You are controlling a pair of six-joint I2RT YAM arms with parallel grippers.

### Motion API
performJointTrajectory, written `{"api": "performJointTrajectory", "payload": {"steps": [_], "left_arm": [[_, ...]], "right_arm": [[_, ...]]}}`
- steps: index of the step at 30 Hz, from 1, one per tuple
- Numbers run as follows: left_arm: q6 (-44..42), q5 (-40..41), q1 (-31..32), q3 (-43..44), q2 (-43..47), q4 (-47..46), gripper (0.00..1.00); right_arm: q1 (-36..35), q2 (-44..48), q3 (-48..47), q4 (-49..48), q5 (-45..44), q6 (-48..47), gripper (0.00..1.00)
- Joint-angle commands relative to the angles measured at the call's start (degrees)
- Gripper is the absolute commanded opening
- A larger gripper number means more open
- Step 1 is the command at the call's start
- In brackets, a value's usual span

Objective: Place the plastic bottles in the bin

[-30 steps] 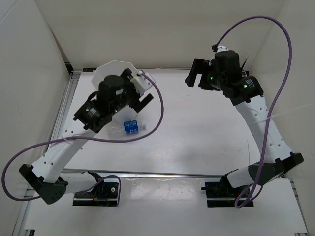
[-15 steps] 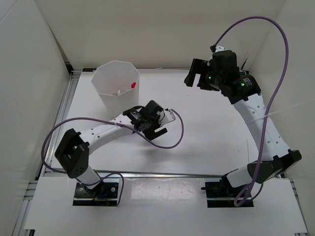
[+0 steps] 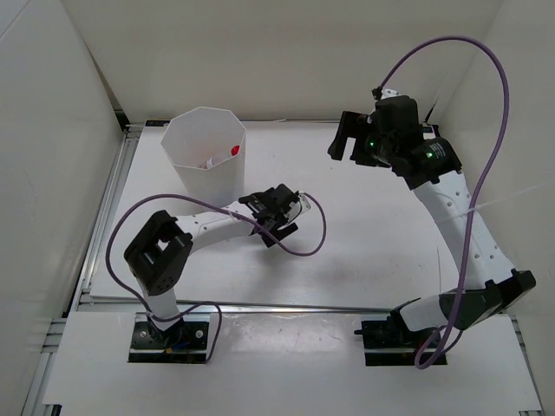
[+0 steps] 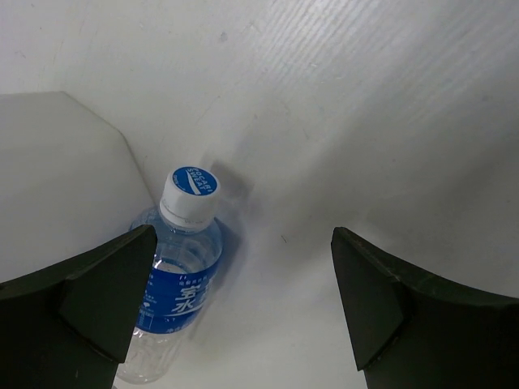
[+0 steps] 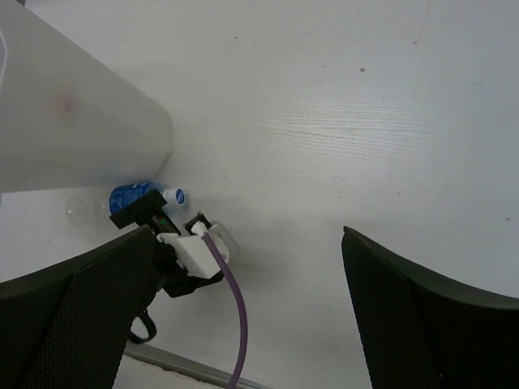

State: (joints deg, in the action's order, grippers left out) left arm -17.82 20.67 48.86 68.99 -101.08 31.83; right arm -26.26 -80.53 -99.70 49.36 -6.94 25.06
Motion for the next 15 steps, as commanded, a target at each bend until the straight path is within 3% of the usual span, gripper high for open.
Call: {"api": "performJointTrajectory", "payload": {"steps": [1, 7, 15], "left_arm": [[1.4, 6.3, 0.2, 0.1, -1.2, -2.9, 1.00], [1.6, 10.8, 0.2, 1.4, -3.2, -3.4, 1.00], [2.1, 10.2, 0.2, 3.5, -7.9, -5.0, 1.00]], "right_arm": [[0.0, 3.9, 1.5, -0.1, 0.0, -0.7, 1.00], [0.0, 4.9, 2.1, 0.4, 0.0, -0.7, 1.00], [0.0, 8.7, 3.3, 0.9, 0.1, -1.2, 1.00]]}}
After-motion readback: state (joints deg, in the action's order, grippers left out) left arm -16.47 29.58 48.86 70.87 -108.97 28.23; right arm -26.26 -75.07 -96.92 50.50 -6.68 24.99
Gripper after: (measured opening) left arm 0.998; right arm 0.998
